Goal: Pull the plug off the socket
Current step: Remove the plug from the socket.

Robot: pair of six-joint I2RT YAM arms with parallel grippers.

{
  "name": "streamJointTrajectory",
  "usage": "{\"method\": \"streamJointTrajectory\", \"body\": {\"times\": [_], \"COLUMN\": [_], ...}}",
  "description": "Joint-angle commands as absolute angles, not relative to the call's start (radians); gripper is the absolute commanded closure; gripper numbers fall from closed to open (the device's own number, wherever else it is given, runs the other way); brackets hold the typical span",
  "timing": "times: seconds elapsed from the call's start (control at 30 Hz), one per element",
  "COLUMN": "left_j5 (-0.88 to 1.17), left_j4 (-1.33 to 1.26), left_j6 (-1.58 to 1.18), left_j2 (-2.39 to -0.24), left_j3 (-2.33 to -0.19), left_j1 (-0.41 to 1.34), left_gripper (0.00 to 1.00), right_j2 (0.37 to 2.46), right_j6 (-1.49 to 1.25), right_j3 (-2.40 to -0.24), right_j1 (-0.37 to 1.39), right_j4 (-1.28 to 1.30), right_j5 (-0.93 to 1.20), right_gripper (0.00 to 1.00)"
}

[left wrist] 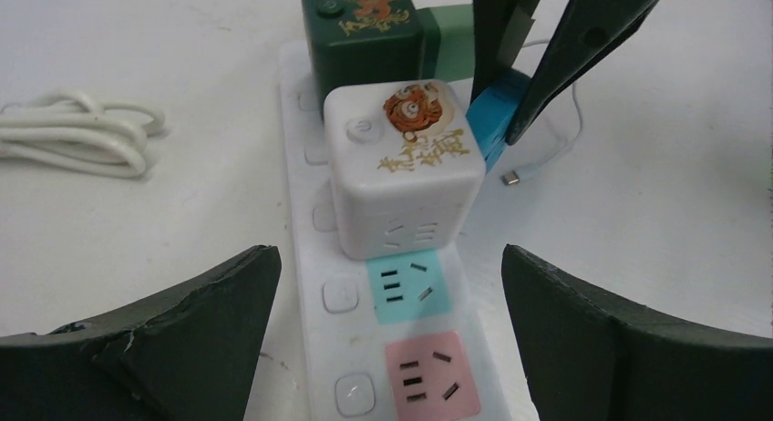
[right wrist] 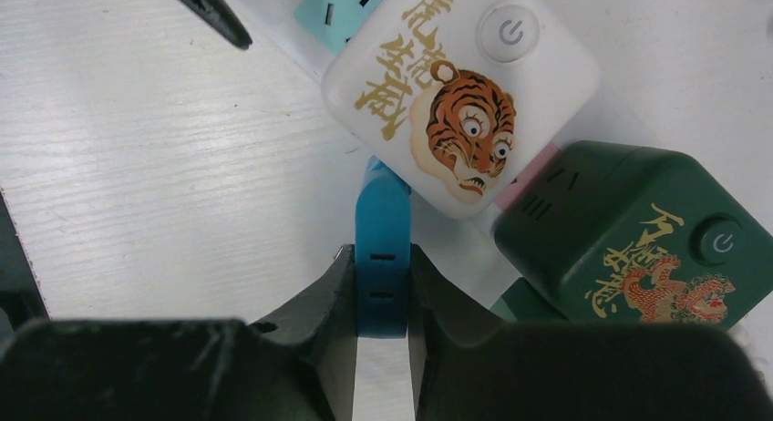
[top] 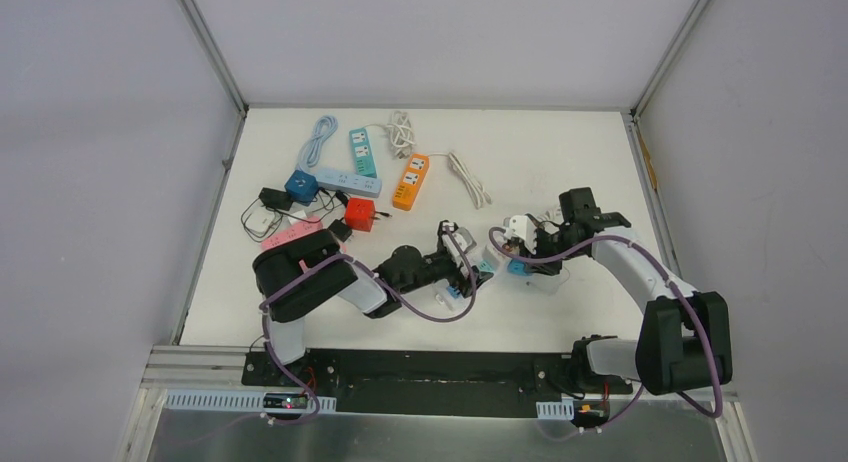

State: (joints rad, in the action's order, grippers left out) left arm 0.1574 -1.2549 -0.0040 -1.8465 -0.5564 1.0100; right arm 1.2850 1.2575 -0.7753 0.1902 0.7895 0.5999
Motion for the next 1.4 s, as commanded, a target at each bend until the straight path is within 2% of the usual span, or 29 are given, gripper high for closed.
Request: {"method": "streamJointTrajectory", "body": {"times": [0.0,0.33,0.77,0.97,1.07,1.2,1.3,1.37], "left_j5": [0.152,0.043,0.058,0.047,0.049,0.054,0.063,0.068], "left_j4": [-1.368,-1.418,-1.419,-1.419,-1.418,-1.418,-1.418,-1.417], "left_j6": [0.073,0.133,0.102,0.088,0.083,0.077,0.077,0.075], "left_j2": [-1.880,-1.984,-2.021,-2.043,-2.048,-2.052,-2.054,-2.056], "left_j3": [-0.606,-0.671,-0.725,-0.732,-0.732,-0.732,-0.731,-0.732], "left_j1": [1.037,1.063,1.082,1.082,1.081,1.082,1.082,1.082], "left_gripper": [0.05,0.07,0.17,0.37,0.53,0.80,0.94,1.00], "right_j2": [1.306,1.314,1.318,1.318,1.318,1.311,1.296,1.283], "right_j6": [1.244,1.244,1.243,1.241,1.239,1.224,1.192,1.160], "right_j3": [-0.795,-0.802,-0.804,-0.805,-0.807,-0.818,-0.829,-0.833], "right_j1": [0.193,0.188,0.184,0.182,0.181,0.178,0.175,0.175], "right_j4": [0.818,0.830,0.835,0.838,0.839,0.850,0.850,0.841], "right_j5": [0.636,0.651,0.657,0.660,0.665,0.689,0.719,0.736], "right_gripper": [0.80,0.83,0.85,0.86,0.88,0.92,0.96,0.99]}}
